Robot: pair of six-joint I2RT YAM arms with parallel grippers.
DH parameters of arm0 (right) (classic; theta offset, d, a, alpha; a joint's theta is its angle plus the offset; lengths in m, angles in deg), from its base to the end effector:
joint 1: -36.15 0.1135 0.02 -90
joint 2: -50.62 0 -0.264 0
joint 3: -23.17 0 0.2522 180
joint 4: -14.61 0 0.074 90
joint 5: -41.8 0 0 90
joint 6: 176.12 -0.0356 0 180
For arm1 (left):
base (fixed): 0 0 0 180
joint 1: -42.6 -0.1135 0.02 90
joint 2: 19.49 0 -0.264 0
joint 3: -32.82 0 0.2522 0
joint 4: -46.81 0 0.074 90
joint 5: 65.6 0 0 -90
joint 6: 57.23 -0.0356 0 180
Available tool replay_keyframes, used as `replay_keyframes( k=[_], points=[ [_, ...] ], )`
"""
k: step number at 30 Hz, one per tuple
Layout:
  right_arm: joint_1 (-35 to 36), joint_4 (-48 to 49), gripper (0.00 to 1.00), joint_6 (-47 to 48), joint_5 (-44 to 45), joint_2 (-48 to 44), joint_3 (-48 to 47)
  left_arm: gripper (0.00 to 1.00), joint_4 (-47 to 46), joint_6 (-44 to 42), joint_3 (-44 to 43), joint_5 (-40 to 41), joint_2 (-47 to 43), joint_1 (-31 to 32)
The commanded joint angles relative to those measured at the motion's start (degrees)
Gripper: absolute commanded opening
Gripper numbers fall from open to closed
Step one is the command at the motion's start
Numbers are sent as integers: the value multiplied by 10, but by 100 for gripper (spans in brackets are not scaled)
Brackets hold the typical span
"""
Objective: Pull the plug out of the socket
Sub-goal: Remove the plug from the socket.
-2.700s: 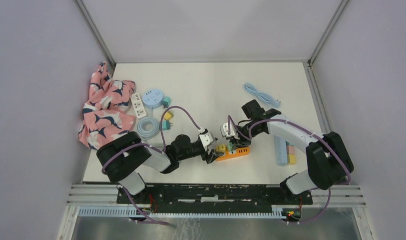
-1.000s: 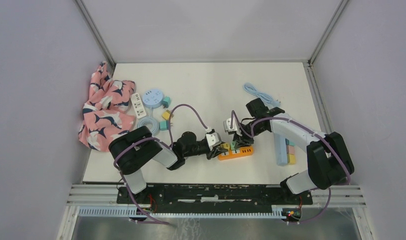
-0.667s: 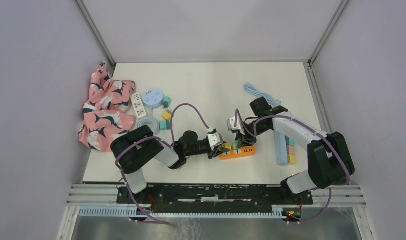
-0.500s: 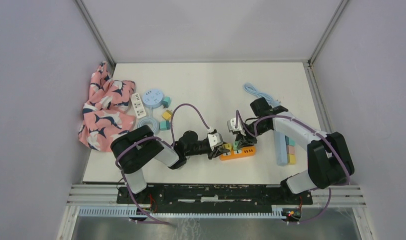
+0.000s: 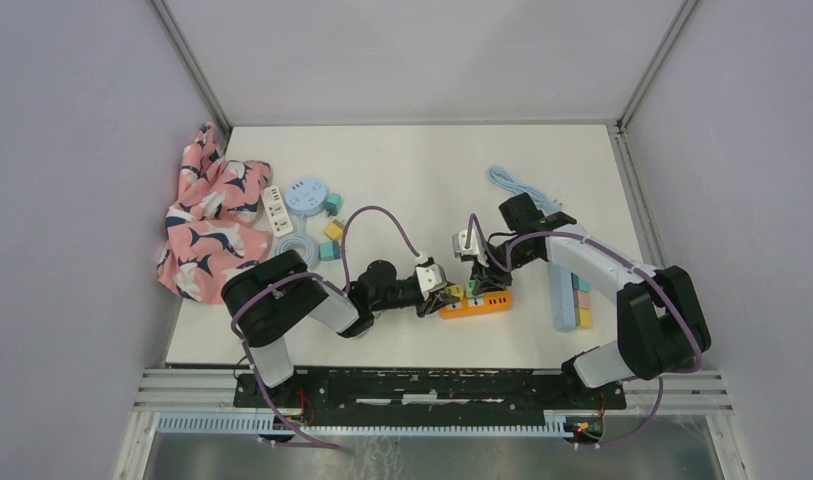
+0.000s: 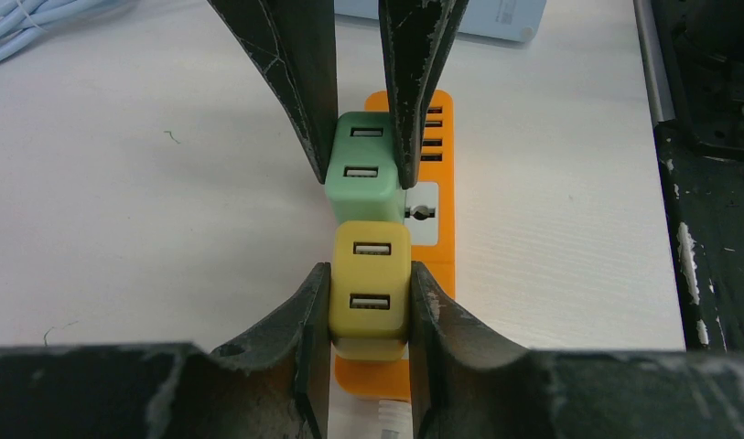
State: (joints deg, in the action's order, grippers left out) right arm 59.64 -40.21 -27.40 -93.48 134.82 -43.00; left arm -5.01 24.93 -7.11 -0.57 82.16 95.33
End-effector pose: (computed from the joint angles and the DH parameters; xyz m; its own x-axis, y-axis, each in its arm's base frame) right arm 0.2305 0.1278 0.2034 -0.0511 -0.6779 -0.7334 -0.9944 -0.0338 0.1005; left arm 0.1682 -0.2458 0.1317 0.0296 0.1653 -0.9858 0.9783 0.1973 0.0625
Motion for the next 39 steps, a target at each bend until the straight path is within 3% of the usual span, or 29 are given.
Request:
replay_keyframes(
  k=[1,10,12,17,20,32,39],
  points=[
    [-12,18,0,9,-21,-36,-29,3,29,-24,-4,-4,14,2],
    [-14,-123,0,159,-82,-25,-41,3,29,-23,-4,-2,14,3],
    [-5,-113,0,152,-85,-21,-39,3,29,-24,-3,-2,14,2],
    [17,7,0,-1,-61,-36,-29,3,28,-24,-3,-2,14,2],
    [12,19,0,-44,-39,-33,-43,3,28,-23,-3,-2,14,2],
    [-19,-74,0,37,-49,-44,-67,3,24,-23,0,-2,13,2],
    [-22,-96,0,15,-37,-44,-92,4,22,-20,0,4,13,3]
  ],
)
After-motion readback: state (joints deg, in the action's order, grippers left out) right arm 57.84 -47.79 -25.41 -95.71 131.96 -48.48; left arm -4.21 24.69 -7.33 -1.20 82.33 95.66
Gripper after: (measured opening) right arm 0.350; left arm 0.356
